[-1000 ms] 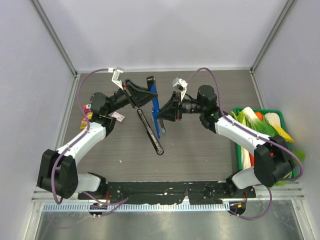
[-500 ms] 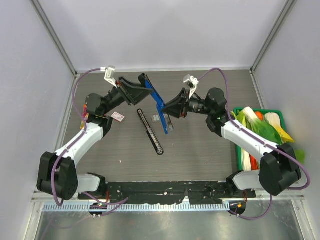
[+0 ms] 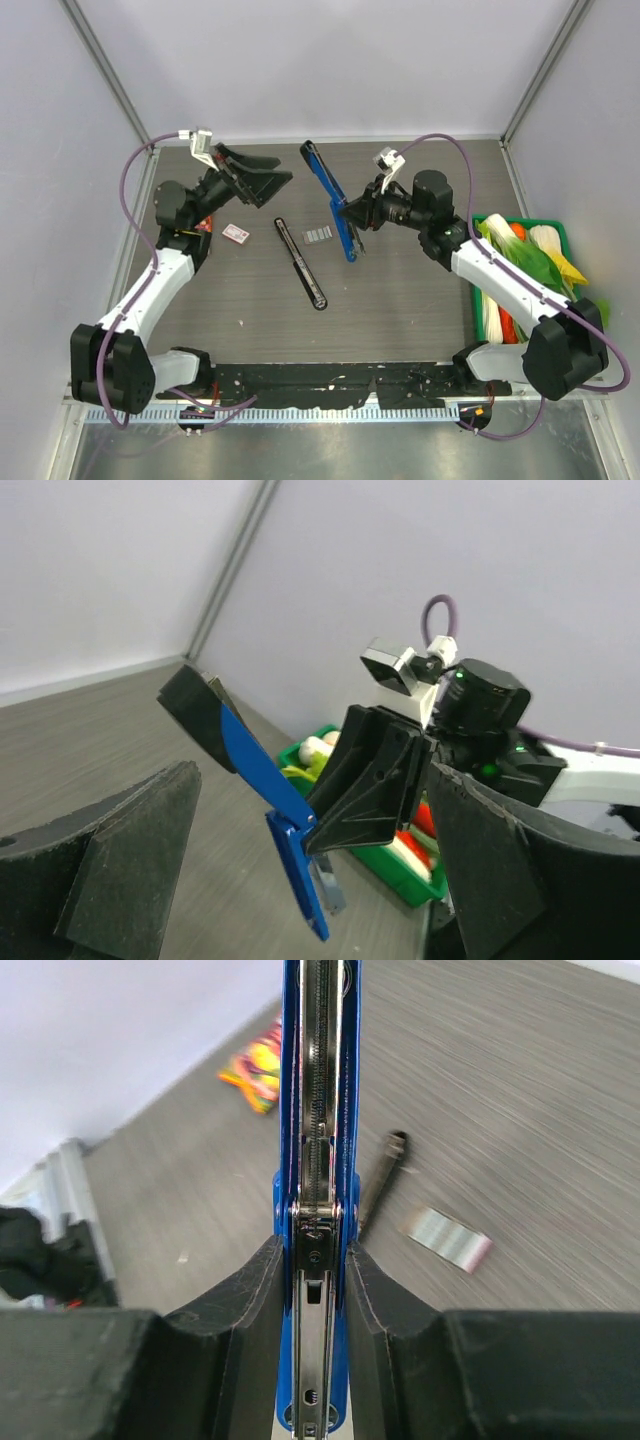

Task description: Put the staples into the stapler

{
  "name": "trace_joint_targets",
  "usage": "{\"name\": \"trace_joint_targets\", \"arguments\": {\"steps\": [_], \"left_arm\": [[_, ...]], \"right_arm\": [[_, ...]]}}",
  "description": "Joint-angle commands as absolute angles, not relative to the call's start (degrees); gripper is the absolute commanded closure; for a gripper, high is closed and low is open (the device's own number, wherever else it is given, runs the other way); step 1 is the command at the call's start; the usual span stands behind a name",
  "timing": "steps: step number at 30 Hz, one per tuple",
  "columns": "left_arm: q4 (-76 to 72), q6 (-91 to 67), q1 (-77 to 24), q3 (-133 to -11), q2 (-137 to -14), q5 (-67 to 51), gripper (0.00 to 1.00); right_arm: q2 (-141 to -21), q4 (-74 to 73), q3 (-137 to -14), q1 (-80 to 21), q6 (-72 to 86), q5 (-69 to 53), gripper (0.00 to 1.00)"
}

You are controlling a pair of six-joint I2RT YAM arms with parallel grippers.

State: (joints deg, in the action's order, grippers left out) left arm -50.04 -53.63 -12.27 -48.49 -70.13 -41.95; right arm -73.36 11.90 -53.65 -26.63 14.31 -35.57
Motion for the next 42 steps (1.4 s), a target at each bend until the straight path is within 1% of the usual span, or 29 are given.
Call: {"name": "trace_joint_targets", "arguments": {"steps": [1,2,3,4,5,6,7,10,11,13,15,16,21,26,31,33,35,42], "left_arm": [[-26.2,-36.7,-10.2,-57.4,-67.0,-43.8,0.0],[-17.3,-33.4,-9.9,-58.5,-66.6,-43.3,0.0],[-13.6,-30.4,-9.4,-59.5,-66.0,-42.5,0.0],[-10.1,-23.8,-9.3,-60.9,-65.3,-39.1,0.0],[-1.8,-20.7,-9.2,-61.9,-63.7,-37.3,0.0],[2.9,-17.2,-9.0,-64.5,-63.2,-35.6,0.0],[11.3,-11.2,-9.0,-65.8,-62.7,-33.5,0.0],[21.8,-0.4,-9.0,-70.0,-60.5,-24.4,0.0],[27.4,2.3,-9.0,-70.7,-59.3,-20.4,0.0],[33.7,6.4,-8.9,-72.1,-57.8,-16.8,0.0],[36.7,9.3,-8.9,-72.1,-55.4,-12.7,0.0],[39.2,10.0,-8.9,-71.8,-54.5,-12.5,0.0],[40.3,11.4,-7.6,-66.8,-48.6,-14.9,0.0],[37.8,9.9,-3.3,-62.6,-47.6,-18.5,0.0],[36.1,6.3,-0.3,-62.6,-48.0,-26.3,0.0],[35.5,5.2,3.2,-62.3,-47.8,-28.4,0.0],[34.8,3.8,4.2,-61.5,-47.3,-30.4,0.0],[33.6,2.8,6.2,-59.2,-45.3,-33.0,0.0]], "right_arm": [[-70.5,-1.4,-59.6,-26.7,6.6,-18.2,0.99],[-70.8,-3.0,-59.9,-26.8,6.2,-15.7,0.99],[-70.9,-5.1,-59.9,-26.7,6.2,-11.2,0.99],[-71.0,-5.5,-59.5,-26.7,6.2,-9.9,0.99],[-71.0,-6.1,-59.4,-26.9,7.0,-8.5,0.99],[-71.4,-7.1,-59.2,-26.8,7.6,-7.5,0.99],[-71.6,-7.6,-59.0,-26.9,8.2,-5.9,0.99],[-74.0,-9.9,-59.1,-27.3,9.6,-2.2,0.99],[-75.0,-10.9,-59.1,-27.3,10.0,-1.6,0.99],[-78.2,-12.5,-60.0,-27.4,10.7,1.8,0.99],[-80.6,-13.8,-60.6,-27.5,10.6,3.0,0.99],[-83.1,-14.1,-61.3,-27.5,10.6,3.4,0.99],[-90.1,-14.7,-62.8,-27.5,11.4,4.5,0.99],[-95.7,-16.3,-65.7,-27.5,12.2,6.1,0.99],[-98.2,-18.0,-67.6,-27.7,12.0,5.9,0.99],[-99.0,-18.4,-67.7,-27.7,11.6,5.5,0.99],[-99.7,-18.5,-67.8,-27.7,11.6,5.3,0.99],[-102.3,-19.0,-67.8,-27.9,11.7,4.0,0.99]]}}
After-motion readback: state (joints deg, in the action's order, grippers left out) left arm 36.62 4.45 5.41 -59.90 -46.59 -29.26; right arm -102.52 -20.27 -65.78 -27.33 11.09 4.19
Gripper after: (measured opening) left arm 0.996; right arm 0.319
